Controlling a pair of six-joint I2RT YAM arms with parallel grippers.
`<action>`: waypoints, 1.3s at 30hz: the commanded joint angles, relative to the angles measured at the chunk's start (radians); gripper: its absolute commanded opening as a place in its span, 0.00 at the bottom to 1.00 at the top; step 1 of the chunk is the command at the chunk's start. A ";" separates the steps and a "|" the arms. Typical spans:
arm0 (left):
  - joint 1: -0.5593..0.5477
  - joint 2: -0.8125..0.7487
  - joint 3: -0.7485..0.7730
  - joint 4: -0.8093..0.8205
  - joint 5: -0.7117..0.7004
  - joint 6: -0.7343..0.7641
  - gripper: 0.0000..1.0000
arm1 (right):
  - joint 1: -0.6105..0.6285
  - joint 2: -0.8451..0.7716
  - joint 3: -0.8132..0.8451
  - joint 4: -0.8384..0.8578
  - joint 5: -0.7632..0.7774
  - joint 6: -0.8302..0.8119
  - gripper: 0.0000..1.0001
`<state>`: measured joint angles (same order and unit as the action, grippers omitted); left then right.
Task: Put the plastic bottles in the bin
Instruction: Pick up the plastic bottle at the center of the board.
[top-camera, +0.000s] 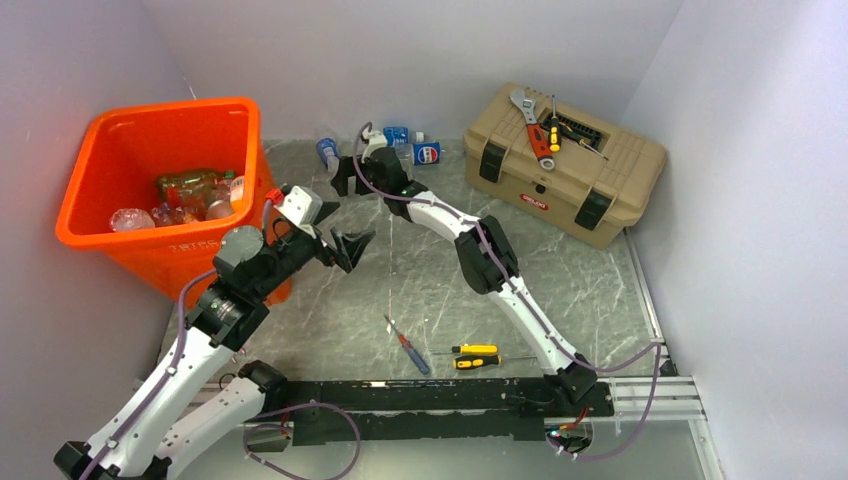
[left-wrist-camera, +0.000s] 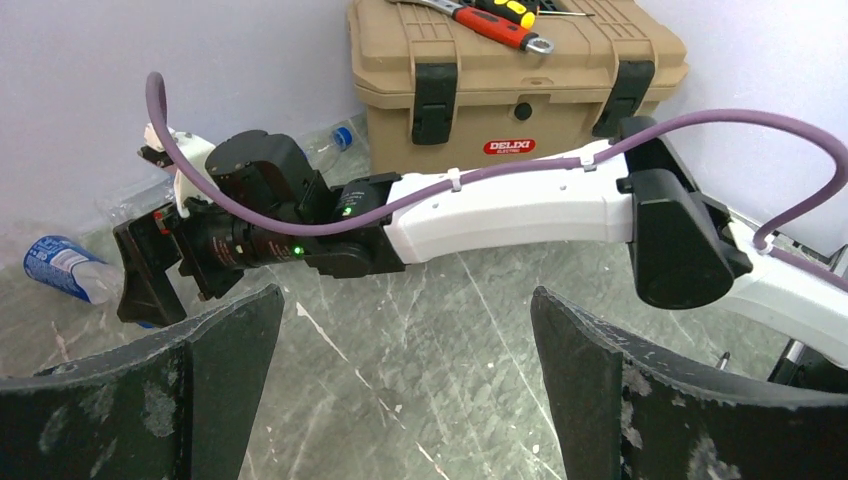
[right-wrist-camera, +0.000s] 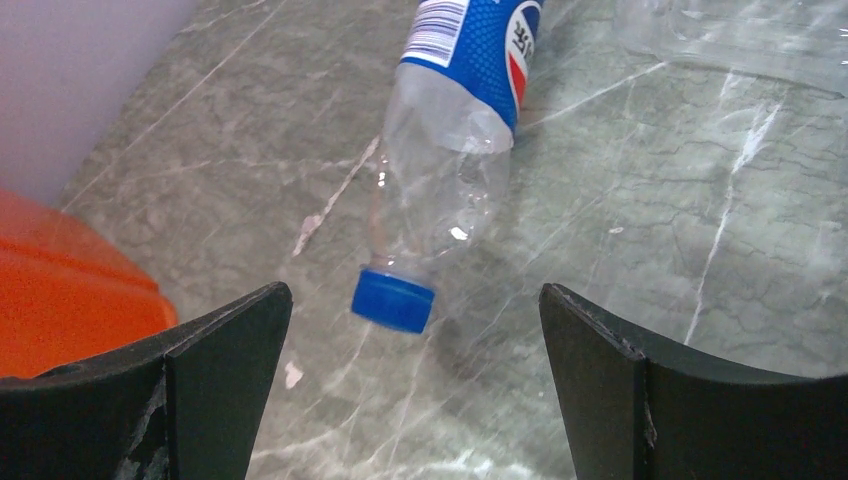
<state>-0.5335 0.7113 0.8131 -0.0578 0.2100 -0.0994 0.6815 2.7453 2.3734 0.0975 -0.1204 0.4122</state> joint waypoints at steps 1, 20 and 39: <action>-0.003 0.001 -0.010 0.050 -0.017 -0.016 0.99 | 0.015 0.038 0.117 0.023 0.045 0.015 1.00; -0.139 0.488 0.444 -0.307 -0.446 -0.128 0.99 | -0.019 -0.820 -0.945 0.213 0.268 0.096 1.00; -0.010 1.305 1.149 -0.480 -0.791 -0.269 0.99 | 0.024 -1.545 -1.842 0.250 0.352 0.263 1.00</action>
<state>-0.8196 1.9163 1.8359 -0.7879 -0.0795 -0.2630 0.6140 1.3640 0.6277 0.3496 0.3660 0.6823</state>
